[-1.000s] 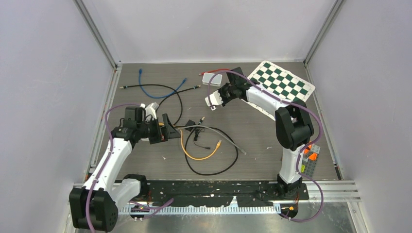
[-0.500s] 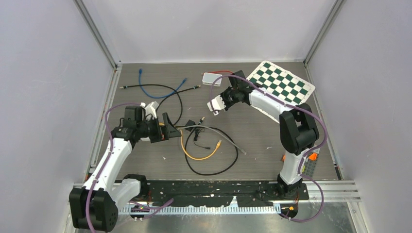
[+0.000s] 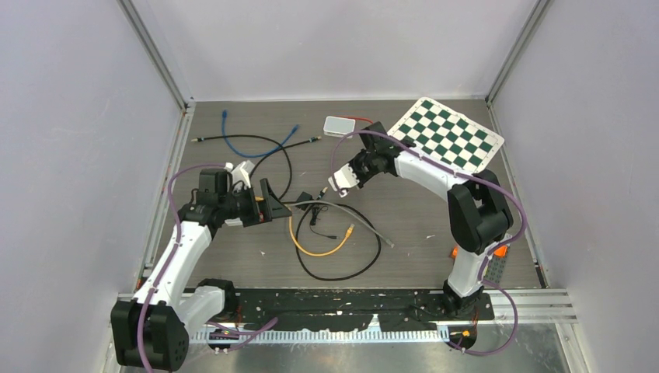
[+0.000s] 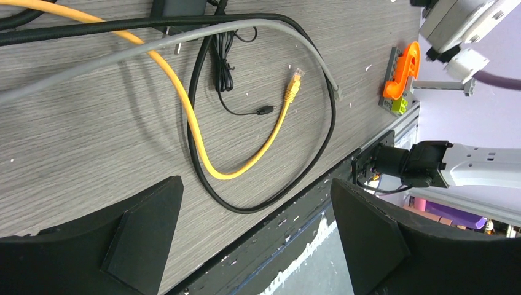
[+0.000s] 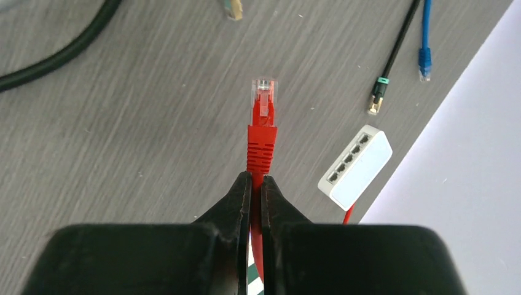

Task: Insert the plug into the switch port
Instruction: Move the switch port to the center of the board.

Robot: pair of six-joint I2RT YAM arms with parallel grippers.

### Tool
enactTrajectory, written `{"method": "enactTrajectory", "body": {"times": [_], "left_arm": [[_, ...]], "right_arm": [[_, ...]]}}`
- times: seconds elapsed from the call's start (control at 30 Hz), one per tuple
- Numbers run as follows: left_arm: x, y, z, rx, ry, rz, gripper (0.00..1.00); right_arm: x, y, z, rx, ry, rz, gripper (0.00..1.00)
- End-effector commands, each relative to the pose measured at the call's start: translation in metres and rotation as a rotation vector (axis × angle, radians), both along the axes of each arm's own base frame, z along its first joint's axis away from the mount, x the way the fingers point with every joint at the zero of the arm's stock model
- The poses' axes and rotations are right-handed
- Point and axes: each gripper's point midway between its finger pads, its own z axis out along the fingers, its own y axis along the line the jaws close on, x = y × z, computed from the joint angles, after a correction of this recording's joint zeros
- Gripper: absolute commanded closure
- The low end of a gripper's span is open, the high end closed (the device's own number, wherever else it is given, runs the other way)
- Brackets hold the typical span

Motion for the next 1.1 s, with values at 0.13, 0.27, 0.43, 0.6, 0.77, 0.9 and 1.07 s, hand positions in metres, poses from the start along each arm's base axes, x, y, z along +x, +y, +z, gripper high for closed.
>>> {"method": "enactTrajectory", "body": {"times": [0.13, 0.27, 0.43, 0.6, 0.77, 0.9, 1.07], "left_arm": [[0.003, -0.003, 0.016, -0.032, -0.073, -0.024, 0.06], [0.004, -0.003, 0.017, -0.034, -0.079, -0.022, 0.05], [0.004, -0.003, 0.016, -0.032, -0.079, -0.025, 0.05], [0.006, -0.002, 0.016, -0.028, -0.08, -0.018, 0.05], [0.014, -0.003, 0.017, -0.039, -0.075, 0.0, 0.05], [0.021, -0.003, 0.018, -0.041, -0.071, 0.013, 0.05], [0.029, 0.0, 0.014, -0.016, -0.065, 0.034, 0.05]], "right_arm": [[-0.02, 0.003, 0.023, -0.019, -0.072, 0.035, 0.95], [-0.028, 0.004, 0.02, -0.033, -0.069, 0.044, 0.95], [-0.036, 0.007, 0.019, -0.04, -0.072, 0.055, 0.95], [-0.048, 0.013, 0.017, -0.043, -0.075, 0.081, 0.95], [-0.067, 0.027, 0.018, -0.035, -0.074, 0.121, 0.95], [-0.082, 0.034, 0.016, -0.025, -0.085, 0.152, 0.95], [-0.094, 0.042, 0.013, -0.017, -0.088, 0.182, 0.95]]}}
